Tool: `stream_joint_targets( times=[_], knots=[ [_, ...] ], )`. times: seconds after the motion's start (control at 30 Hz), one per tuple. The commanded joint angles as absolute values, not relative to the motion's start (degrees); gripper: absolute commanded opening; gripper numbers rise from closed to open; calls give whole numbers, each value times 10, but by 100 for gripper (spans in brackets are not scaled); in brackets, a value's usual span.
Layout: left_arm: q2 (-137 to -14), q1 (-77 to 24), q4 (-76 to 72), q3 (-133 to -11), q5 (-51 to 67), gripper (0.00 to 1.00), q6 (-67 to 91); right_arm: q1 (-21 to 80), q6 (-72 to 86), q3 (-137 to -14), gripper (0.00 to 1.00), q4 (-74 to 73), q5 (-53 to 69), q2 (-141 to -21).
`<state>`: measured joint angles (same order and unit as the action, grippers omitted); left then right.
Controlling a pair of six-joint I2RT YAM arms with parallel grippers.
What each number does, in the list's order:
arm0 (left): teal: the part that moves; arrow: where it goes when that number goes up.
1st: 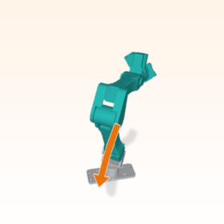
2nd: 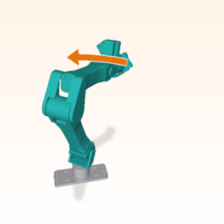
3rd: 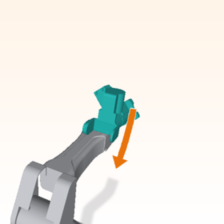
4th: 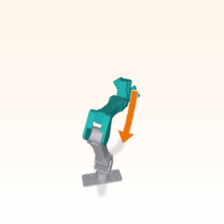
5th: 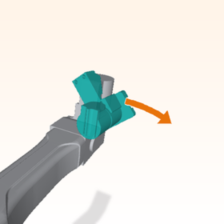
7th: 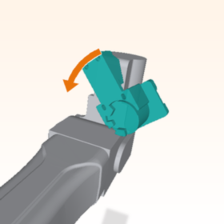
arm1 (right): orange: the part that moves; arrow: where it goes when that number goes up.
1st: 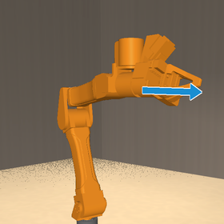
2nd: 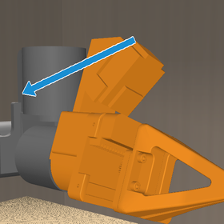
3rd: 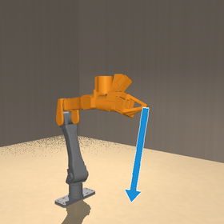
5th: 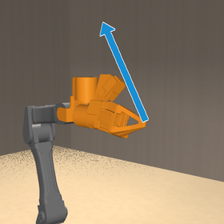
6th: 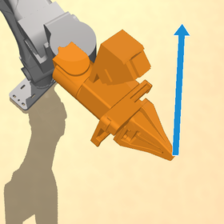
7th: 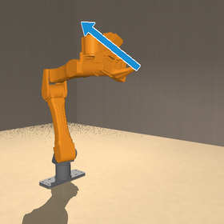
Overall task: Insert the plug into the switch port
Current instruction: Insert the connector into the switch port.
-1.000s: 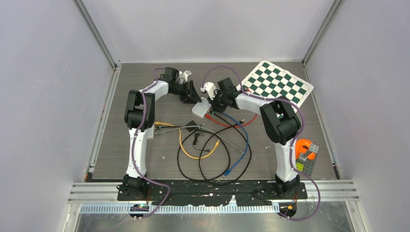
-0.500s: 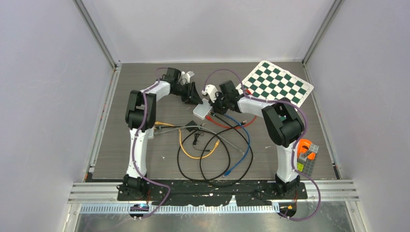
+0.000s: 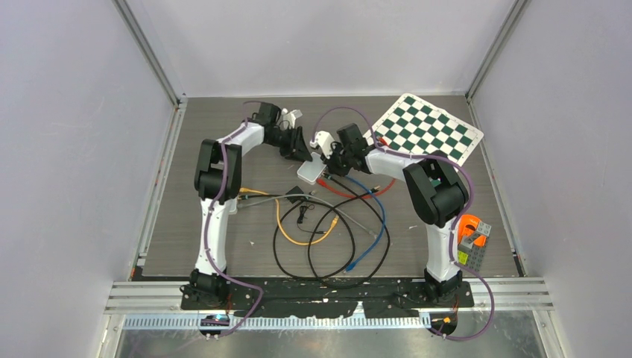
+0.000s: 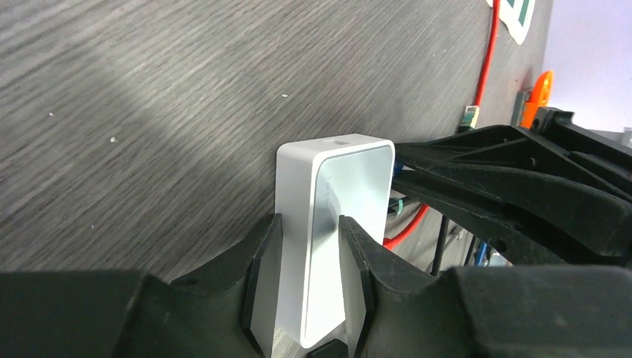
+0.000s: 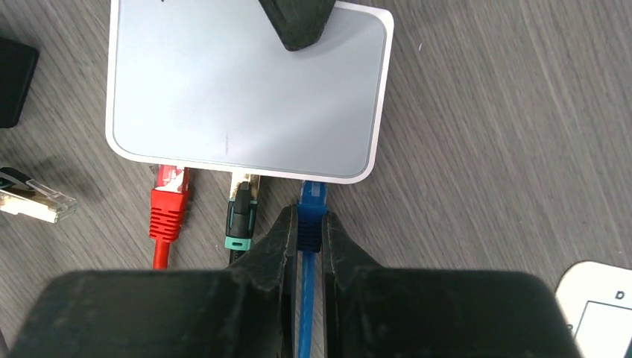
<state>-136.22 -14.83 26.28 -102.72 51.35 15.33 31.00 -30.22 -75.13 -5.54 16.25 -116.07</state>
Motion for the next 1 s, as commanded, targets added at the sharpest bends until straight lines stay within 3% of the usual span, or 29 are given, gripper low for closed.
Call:
stream_joint_targets(
  times=[0.0, 0.2, 0.47, 0.63, 0.8, 0.97],
  knots=[
    [-1358, -259, 360, -1092, 649, 33, 160, 365, -326, -850, 5, 144, 307, -1146],
    [-1352, -198, 392, -1145, 610, 34, 161, 355, -272, -857, 5, 143, 248, -1153],
    [-1323, -104, 424, -1221, 584, 44, 172, 352, -197, -948, 5, 45, 179, -1207],
    [-1294, -57, 400, -1190, 569, 49, 193, 353, -118, -996, 5, 38, 145, -1252],
    [-1232, -8, 313, -1082, 532, 52, 251, 354, -74, -1093, 5, -37, 118, -1320],
    [-1204, 24, 367, -1059, 469, 52, 225, 358, -48, -1207, 5, -80, 117, -1372]
  ],
)
